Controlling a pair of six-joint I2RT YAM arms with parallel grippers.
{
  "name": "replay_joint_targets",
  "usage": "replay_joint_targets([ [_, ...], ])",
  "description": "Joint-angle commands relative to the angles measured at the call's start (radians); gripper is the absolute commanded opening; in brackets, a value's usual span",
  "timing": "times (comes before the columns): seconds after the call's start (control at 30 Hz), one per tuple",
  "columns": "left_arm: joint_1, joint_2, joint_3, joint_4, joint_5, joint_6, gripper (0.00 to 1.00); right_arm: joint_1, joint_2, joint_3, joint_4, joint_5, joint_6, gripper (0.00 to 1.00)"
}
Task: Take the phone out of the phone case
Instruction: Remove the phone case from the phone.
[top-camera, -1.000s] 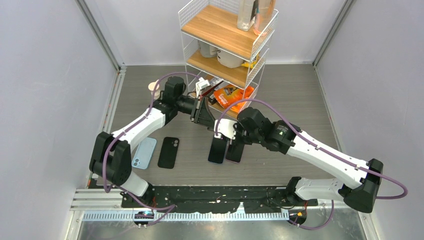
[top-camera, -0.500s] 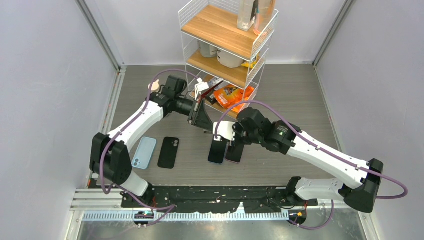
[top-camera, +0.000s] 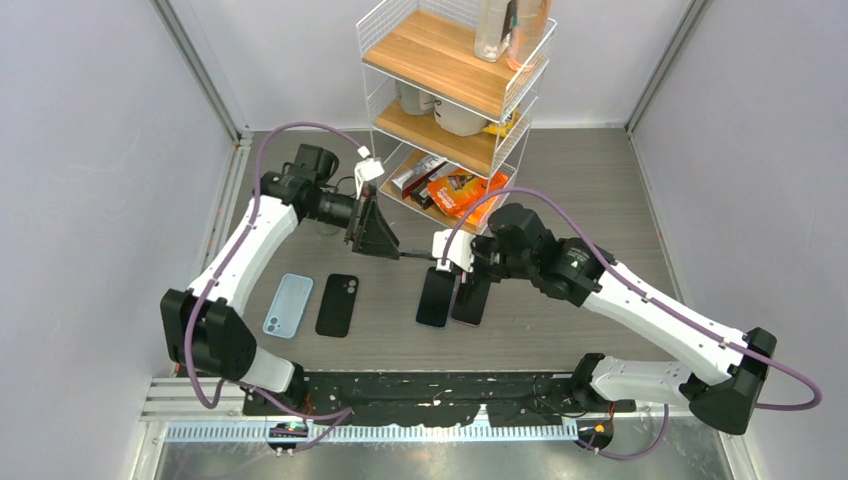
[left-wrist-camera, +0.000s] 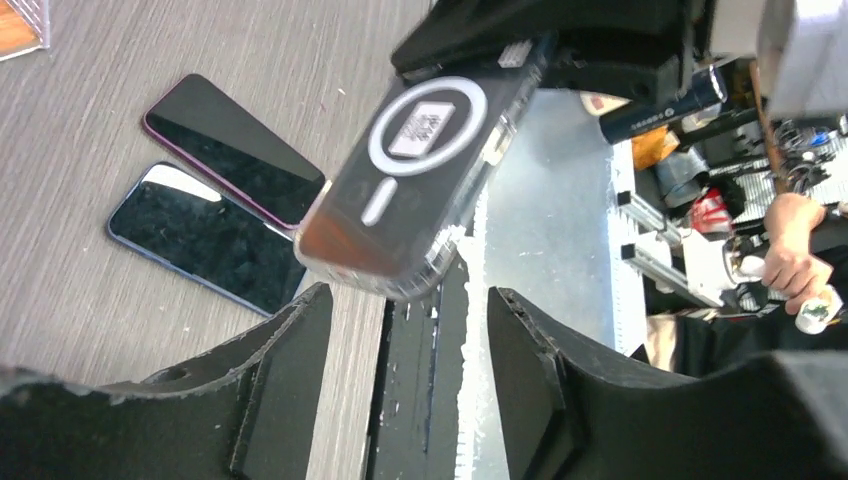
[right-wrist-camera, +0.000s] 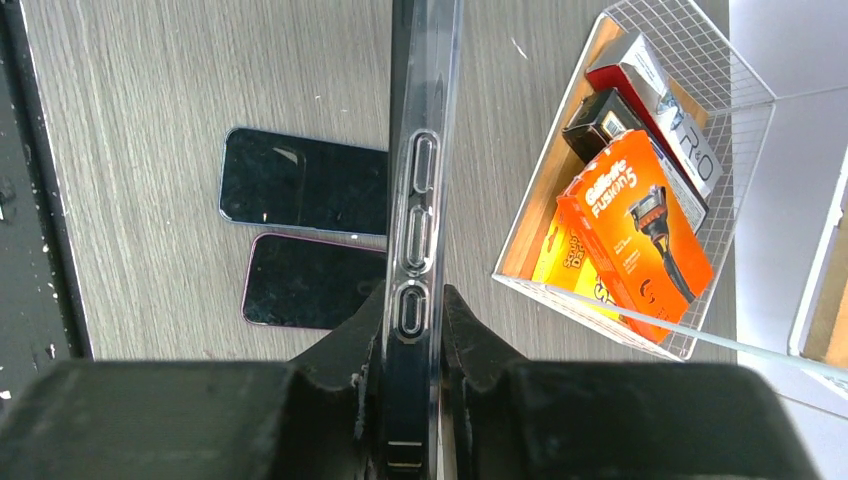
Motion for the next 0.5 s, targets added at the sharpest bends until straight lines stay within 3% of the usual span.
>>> replay_joint_targets([
  [0.0,0.009,-0.091,0.057,-0.189,-0.013,0.233,0.65,-0.033,-0.049,0.016,0.112,-0.083,0.036,0.06],
  [0.13,0.012,-0.149,0.013,-0.25,-0.033,0.369,0.79,-0.087,-0.061,0.018,0.118,-0.184,0.069,0.06],
  [0.23,0.012,-0.211,-0.052,-0.2,-0.063,0.419,0.85,-0.141,-0.064,0.026,0.118,-0.296,0.108,0.05],
  [0.37,0.011,-0.323,-0.168,-0.016,-0.101,0.399,0.91,-0.199,-0.05,0.045,0.12,-0.506,0.184,0.06],
  [0.47,0.01,-0.41,-0.276,0.2,-0.114,0.298,0.94,-0.245,-0.031,0.042,0.152,-0.663,0.256,0.06],
])
